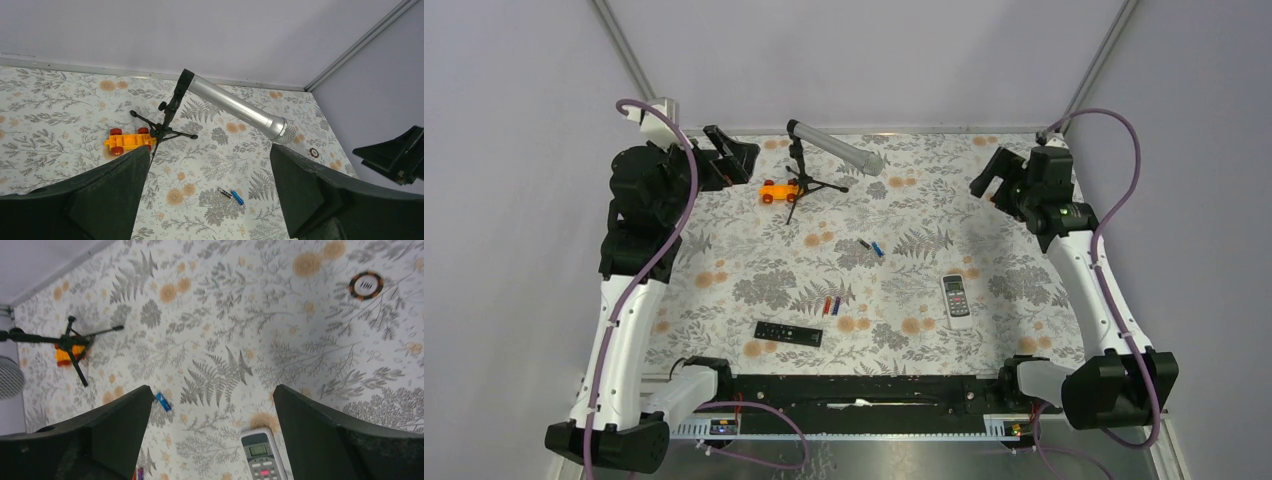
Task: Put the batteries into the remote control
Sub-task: Pick up the remote control from the center of the board.
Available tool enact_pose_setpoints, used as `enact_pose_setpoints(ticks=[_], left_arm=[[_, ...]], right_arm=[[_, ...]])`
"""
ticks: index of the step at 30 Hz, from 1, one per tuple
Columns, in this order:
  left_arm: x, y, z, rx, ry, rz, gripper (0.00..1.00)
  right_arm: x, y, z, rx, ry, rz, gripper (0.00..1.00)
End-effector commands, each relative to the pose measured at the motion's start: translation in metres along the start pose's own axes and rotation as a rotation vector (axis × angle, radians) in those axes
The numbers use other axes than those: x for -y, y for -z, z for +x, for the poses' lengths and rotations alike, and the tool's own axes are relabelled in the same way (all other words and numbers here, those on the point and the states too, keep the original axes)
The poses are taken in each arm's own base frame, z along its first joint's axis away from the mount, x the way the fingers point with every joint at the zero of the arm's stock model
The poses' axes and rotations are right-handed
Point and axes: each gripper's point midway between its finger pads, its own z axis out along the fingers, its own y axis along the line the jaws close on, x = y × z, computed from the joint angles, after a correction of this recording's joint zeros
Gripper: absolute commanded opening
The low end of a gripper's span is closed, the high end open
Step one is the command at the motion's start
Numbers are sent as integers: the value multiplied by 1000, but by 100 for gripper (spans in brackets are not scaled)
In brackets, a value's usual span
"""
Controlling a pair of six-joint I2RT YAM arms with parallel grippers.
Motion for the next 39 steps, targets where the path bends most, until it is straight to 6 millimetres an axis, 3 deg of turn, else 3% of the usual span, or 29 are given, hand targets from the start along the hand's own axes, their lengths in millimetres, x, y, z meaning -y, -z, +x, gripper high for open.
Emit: enact_pose_setpoints(ticks=[1,6,12,20,28,36,39], left_arm=[[8,-1,-15,76,23,38,99],[1,-12,-1,35,70,26,99],[8,-20,3,63,107,88,99],[8,-27,7,52,110,105,99],[8,-29,9,59,98,119,99],[9,-29,9,58,91,123,99],[7,-29,10,60,88,118,99]], right_arm=[[-1,4,30,-64,37,-86,100],[11,-1,70,-198,26,-68,96],[18,-8,124,-390,-40,-50,94],[33,-4,193,-526,111,112,99],[65,-7,214,-516,175,229,100],[73,-9,243,-612,203,248,100],[79,-8,249,-624,208,288,95]])
